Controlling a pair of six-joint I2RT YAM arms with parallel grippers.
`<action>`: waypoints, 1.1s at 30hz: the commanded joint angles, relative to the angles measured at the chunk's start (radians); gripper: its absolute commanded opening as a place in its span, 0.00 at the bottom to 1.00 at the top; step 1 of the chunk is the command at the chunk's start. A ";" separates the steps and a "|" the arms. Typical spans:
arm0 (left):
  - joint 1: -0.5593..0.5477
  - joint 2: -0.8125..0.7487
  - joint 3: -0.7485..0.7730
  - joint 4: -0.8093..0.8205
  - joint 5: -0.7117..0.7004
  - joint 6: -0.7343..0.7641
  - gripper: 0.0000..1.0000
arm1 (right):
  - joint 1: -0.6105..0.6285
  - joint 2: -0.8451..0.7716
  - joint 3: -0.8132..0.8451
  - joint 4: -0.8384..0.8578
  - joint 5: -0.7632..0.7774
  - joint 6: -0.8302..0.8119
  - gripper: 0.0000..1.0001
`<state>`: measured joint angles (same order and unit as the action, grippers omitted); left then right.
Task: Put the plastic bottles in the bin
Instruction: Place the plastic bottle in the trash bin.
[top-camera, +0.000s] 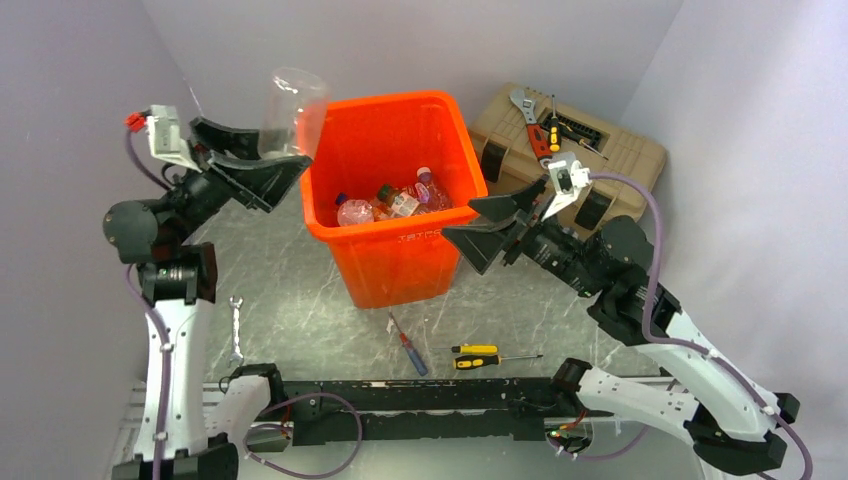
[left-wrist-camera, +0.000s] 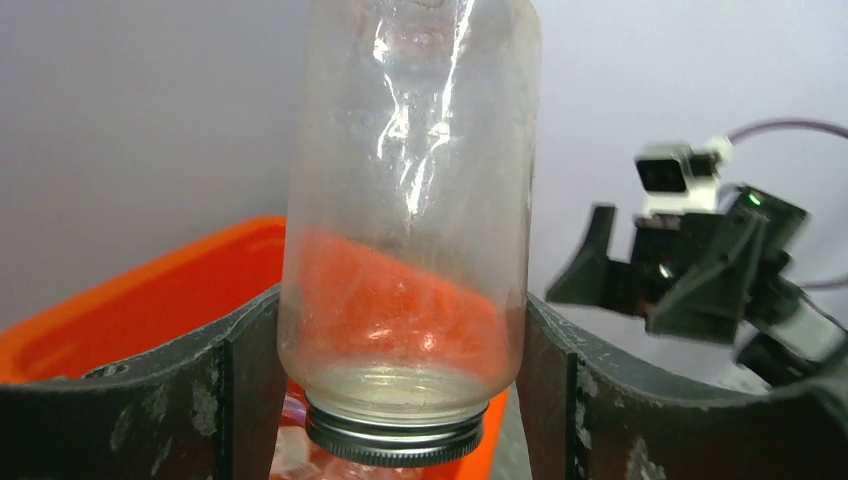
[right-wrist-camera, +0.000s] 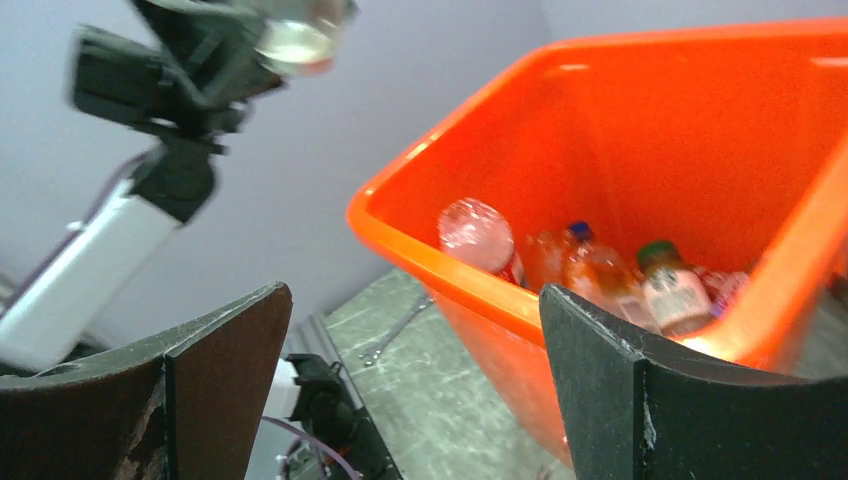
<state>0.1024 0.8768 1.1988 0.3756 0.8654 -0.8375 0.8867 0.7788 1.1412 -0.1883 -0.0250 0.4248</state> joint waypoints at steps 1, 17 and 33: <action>-0.062 0.017 -0.088 0.339 0.232 -0.215 0.00 | 0.000 0.063 0.100 0.179 -0.169 0.000 1.00; -0.409 -0.020 -0.137 0.025 0.260 0.154 0.00 | 0.067 0.382 0.386 0.274 -0.257 0.032 1.00; -0.440 -0.024 -0.084 -0.132 0.237 0.303 0.00 | 0.098 0.484 0.584 -0.126 -0.231 0.001 1.00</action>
<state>-0.3328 0.8669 1.0721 0.2569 1.1107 -0.5896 0.9810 1.2682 1.6520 -0.1749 -0.2691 0.4458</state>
